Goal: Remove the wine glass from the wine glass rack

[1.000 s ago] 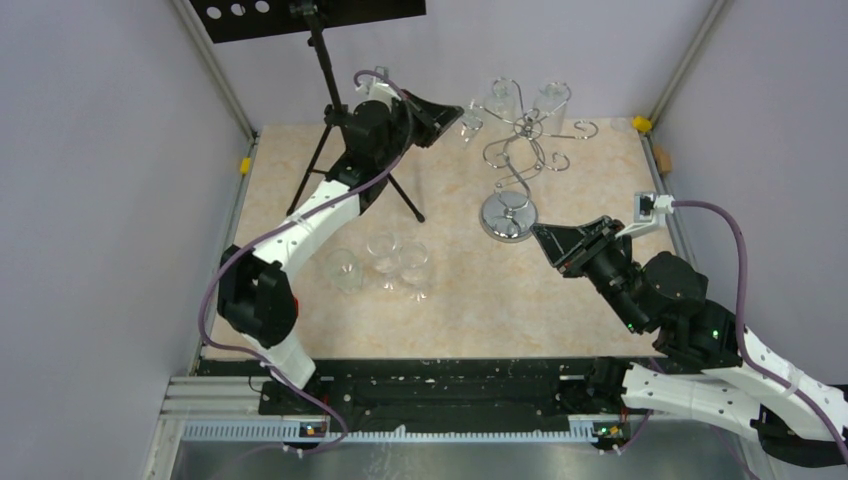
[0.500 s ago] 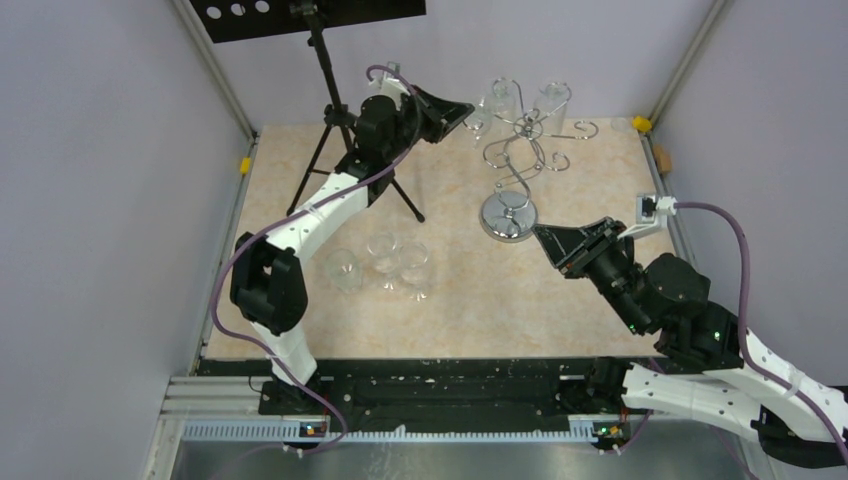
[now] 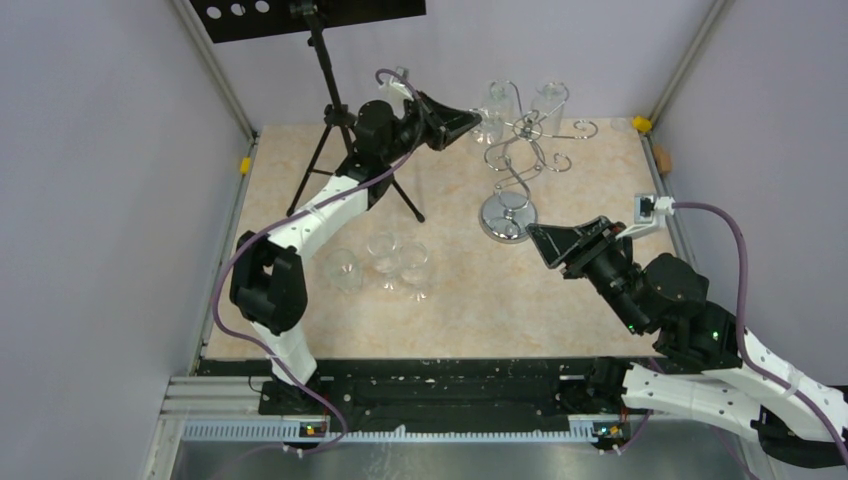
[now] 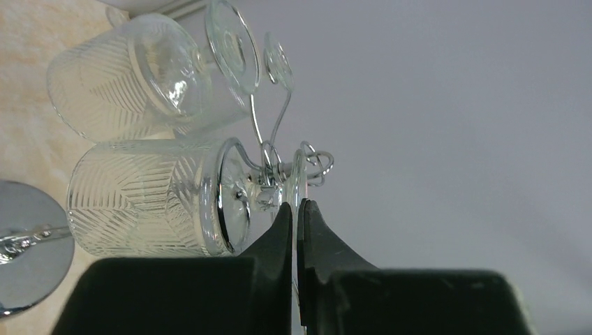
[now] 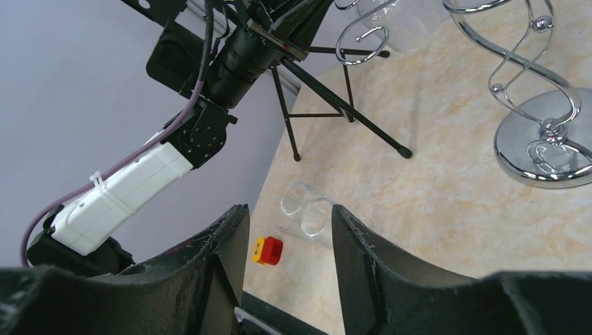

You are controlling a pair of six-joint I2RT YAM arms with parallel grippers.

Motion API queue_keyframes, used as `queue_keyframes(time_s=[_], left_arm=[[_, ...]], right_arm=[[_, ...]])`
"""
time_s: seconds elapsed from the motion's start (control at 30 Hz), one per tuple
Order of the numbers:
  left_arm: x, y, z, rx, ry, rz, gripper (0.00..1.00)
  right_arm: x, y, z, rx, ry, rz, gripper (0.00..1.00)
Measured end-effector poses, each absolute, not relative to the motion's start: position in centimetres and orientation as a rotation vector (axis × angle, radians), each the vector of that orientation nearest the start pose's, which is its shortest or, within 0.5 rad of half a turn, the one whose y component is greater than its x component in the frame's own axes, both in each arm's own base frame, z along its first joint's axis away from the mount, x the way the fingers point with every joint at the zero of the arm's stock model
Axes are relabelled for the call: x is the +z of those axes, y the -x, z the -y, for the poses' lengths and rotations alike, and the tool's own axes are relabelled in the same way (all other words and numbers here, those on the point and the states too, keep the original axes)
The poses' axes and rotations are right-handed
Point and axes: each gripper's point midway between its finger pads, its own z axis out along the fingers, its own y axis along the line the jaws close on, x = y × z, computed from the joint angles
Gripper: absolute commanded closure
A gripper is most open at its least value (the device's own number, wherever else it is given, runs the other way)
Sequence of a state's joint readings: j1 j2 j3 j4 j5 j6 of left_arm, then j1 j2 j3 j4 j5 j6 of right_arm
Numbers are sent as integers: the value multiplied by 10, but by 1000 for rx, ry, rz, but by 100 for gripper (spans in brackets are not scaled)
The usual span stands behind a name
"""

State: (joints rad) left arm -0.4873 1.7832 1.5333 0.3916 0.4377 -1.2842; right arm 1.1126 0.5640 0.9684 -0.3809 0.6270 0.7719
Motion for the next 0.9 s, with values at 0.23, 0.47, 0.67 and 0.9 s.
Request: queue_keyframes(time_s=[0.23, 0.47, 0.67, 0.9], left_arm=[[386, -415, 358, -1769, 194, -1719, 100], [368, -408, 355, -1749, 188, -1758, 100], [362, -392, 344, -1712, 157, -1766, 100], [366, -371, 327, -1699, 121, -1752, 100]], right_arm=[[379, -174, -179, 1011, -237, -1616, 45], [380, -173, -181, 1026, -231, -1612, 39], [378, -173, -185, 1053, -223, -1592, 29], [374, -169, -181, 1096, -227, -1544, 26]])
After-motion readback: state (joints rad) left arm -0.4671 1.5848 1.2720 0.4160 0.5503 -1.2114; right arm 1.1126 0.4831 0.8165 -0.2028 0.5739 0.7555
